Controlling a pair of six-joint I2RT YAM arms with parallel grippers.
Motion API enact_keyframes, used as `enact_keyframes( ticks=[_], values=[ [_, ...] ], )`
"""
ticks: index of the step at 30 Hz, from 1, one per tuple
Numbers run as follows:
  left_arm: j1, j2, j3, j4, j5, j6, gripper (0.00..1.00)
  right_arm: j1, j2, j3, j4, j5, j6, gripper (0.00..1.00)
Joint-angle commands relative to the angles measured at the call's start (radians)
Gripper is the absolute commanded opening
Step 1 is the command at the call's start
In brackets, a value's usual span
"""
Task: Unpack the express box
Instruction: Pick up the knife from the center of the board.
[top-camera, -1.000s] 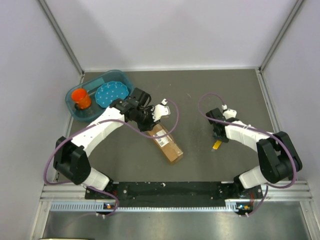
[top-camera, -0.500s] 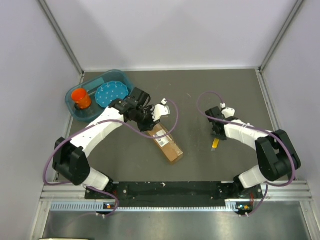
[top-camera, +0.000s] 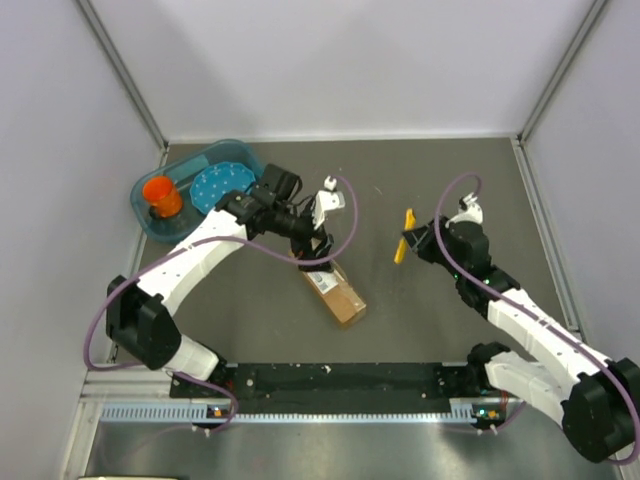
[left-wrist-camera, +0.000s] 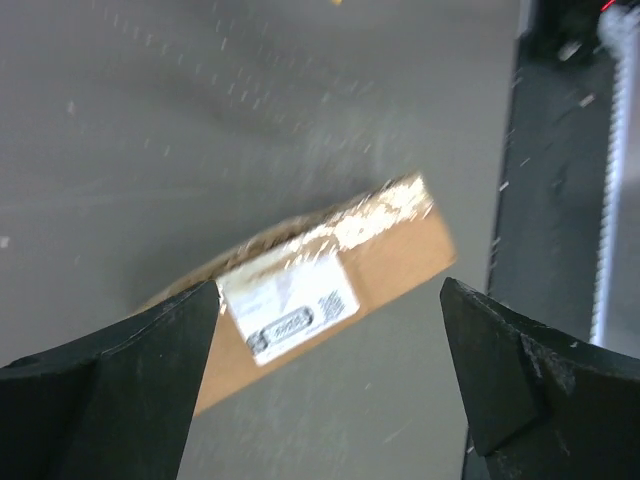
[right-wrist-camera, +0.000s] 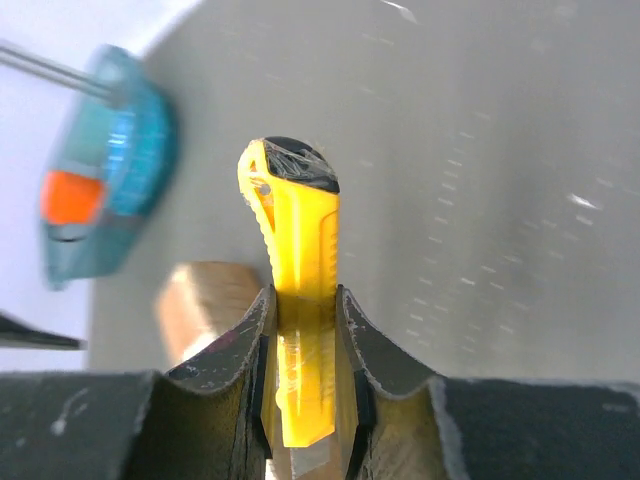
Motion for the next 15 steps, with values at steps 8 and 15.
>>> enact_keyframes(
  ticks=[8,15],
  values=[
    [-0.099,0.047,0.178,0.146,0.106,-0.286,0.99,0.240,-0.016,0.152,0.253,0.141,0.094,0.00],
    [-0.144,0.041,0.153,0.177,-0.102,-0.341,0.99,0.326,0.046,0.220,0.288,0.252,0.131,0.00]
  ],
)
